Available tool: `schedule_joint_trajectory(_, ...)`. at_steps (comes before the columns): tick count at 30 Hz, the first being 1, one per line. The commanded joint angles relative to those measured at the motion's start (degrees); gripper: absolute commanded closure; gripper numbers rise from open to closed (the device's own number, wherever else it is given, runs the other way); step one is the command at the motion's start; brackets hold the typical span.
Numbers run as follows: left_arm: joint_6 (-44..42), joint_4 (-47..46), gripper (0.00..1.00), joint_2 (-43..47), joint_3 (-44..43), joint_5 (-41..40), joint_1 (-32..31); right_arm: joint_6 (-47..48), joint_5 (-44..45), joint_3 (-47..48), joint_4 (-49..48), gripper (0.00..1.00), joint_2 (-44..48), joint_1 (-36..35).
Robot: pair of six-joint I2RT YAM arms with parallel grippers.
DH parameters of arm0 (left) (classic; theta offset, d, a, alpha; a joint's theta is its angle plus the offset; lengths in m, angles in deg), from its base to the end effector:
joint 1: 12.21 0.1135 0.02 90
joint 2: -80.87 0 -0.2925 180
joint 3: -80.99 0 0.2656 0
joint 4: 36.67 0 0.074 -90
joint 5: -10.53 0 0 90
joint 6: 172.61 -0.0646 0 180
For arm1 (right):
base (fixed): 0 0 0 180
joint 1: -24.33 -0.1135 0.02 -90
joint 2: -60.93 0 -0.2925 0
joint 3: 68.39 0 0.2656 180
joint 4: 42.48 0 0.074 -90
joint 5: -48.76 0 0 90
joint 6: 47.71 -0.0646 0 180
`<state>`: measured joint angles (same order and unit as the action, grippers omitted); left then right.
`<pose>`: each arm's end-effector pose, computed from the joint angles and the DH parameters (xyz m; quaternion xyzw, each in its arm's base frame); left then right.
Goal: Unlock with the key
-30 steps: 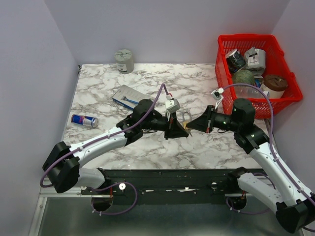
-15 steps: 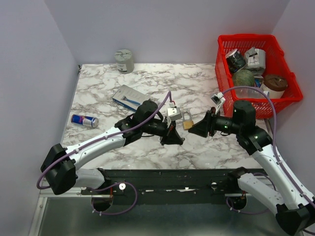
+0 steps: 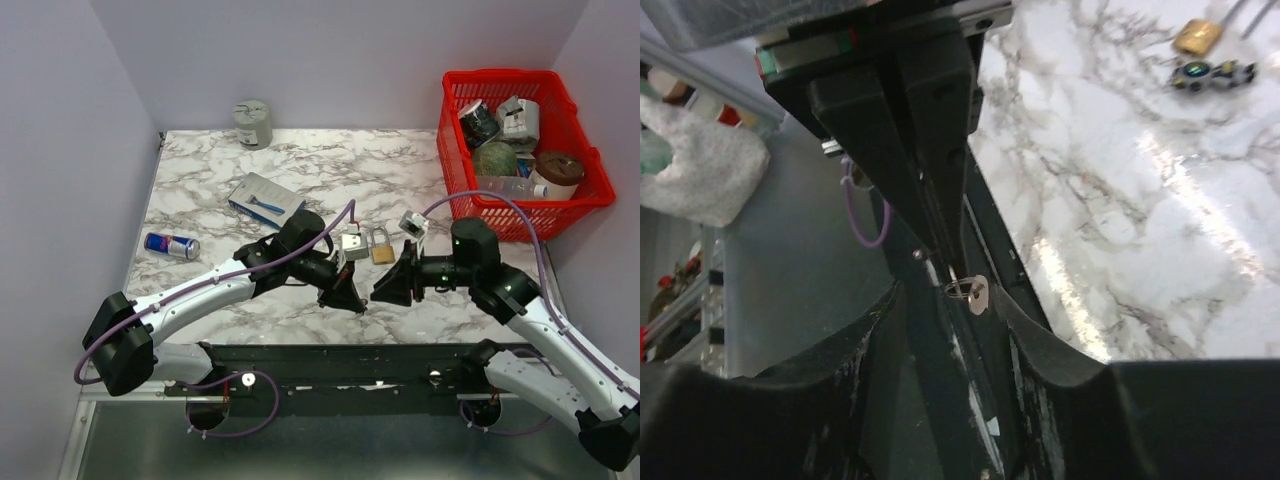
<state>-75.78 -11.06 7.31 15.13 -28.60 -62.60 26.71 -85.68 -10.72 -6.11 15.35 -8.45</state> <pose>0.1503 -0.2602 0.2954 0.4843 0.6624 -0.5372 0.1954 0.1306 0.1379 0.3286 -0.3192 0.7382 0.4955 0.3281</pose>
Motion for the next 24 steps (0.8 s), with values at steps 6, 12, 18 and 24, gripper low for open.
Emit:
schedule_joint_trajectory(6,-1.9,0.9,1.0,0.3,-1.3,2.7,-0.3,0.4,3.7,-1.8,-4.1,0.61,-4.4,-6.9)
schedule_joint_trajectory(12,-1.9,0.9,1.0,0.4,-1.3,2.8,-0.4,0.6,4.1,-1.6,-5.2,0.74,-5.8,-7.7)
schedule_joint_trajectory(18,-2.0,0.8,1.0,0.8,-1.3,1.7,-0.3,0.7,4.0,-1.8,-5.3,0.97,-6.4,-8.3)
schedule_joint_trajectory(24,0.8,0.3,0.59,1.1,-1.4,-3.9,-0.2,0.6,8.9,-3.8,-6.6,0.99,-3.2,-8.4)
